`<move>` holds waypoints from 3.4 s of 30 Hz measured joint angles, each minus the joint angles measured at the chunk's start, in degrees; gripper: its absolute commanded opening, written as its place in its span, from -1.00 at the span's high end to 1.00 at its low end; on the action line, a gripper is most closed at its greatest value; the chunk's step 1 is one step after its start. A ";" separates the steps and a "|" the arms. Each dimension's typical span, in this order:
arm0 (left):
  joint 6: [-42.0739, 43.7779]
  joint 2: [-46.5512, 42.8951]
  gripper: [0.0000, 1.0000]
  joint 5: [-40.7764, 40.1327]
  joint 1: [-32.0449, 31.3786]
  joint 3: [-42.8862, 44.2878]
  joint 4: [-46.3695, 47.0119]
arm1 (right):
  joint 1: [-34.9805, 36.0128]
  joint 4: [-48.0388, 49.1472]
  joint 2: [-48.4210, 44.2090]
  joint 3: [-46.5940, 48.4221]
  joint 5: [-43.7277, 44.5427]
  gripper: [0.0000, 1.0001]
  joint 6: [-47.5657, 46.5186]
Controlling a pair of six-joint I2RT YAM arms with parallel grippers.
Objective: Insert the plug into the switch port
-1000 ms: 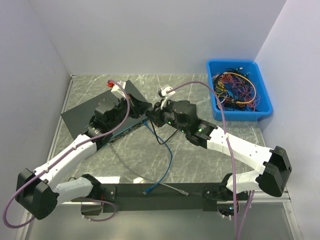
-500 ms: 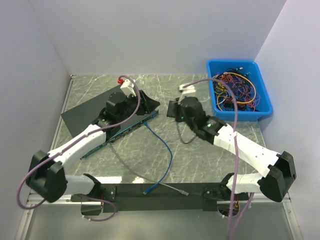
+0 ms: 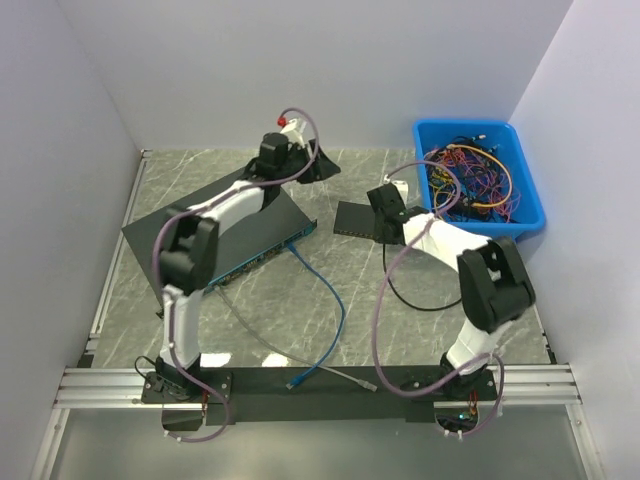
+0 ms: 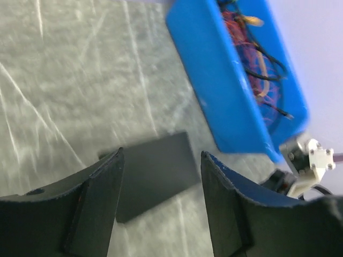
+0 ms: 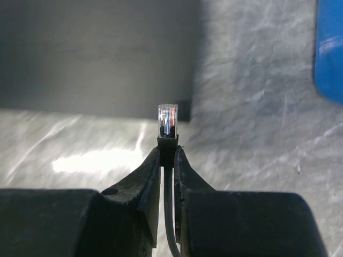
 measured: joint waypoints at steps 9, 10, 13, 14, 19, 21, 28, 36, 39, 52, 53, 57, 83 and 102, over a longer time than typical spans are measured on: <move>5.20 24.48 -0.28 4.94 0.76 29.16 -9.07 | -7.91 -0.66 7.08 4.85 -0.26 1.00 1.75; 5.42 26.34 -0.28 5.73 0.85 31.34 -9.27 | -8.37 -0.68 7.50 5.33 -0.15 1.00 1.81; 5.35 31.15 -0.23 8.50 1.09 36.22 -9.62 | -9.27 -0.81 9.38 6.75 -0.59 1.00 2.01; 5.14 32.70 -0.18 9.33 1.14 37.68 -9.68 | -9.55 -1.40 10.36 7.52 -0.81 1.00 2.01; 3.67 35.82 -0.08 12.57 1.27 38.10 -10.43 | -10.12 -3.93 16.26 13.31 -3.58 1.00 1.70; 3.72 35.82 -0.06 13.38 1.29 36.74 -10.64 | -10.12 -4.72 18.12 15.21 -4.55 1.00 1.44; 6.86 34.10 0.08 15.45 0.55 32.65 -14.08 | -10.47 -6.97 21.20 21.00 -10.43 1.00 0.98; 6.56 18.38 0.14 12.74 0.20 5.42 -5.51 | -10.75 -7.96 26.27 28.96 -15.10 1.00 0.09; 5.81 14.10 0.17 11.13 -0.31 -1.92 -3.34 | -10.75 -7.89 25.86 29.11 -14.05 1.00 -0.22; 2.14 13.73 0.13 10.38 -0.44 -1.05 -4.85 | -6.27 -6.38 -3.08 9.33 -8.85 1.00 -1.09; 2.23 14.21 0.13 10.45 -0.42 0.02 -4.87 | -5.29 -5.68 -4.42 7.41 -10.97 1.00 -1.09; 2.56 14.78 0.16 10.34 -0.39 1.60 -3.93 | -1.20 -1.97 -4.00 -0.42 -18.99 1.00 -0.90; 0.63 16.31 0.24 15.06 -0.33 -4.96 8.68 | 6.93 1.62 5.86 -2.40 -23.10 1.00 -0.87; 0.00 17.03 0.29 15.76 -0.55 -4.96 10.80 | 9.77 1.75 5.51 -2.51 -19.43 1.00 -1.97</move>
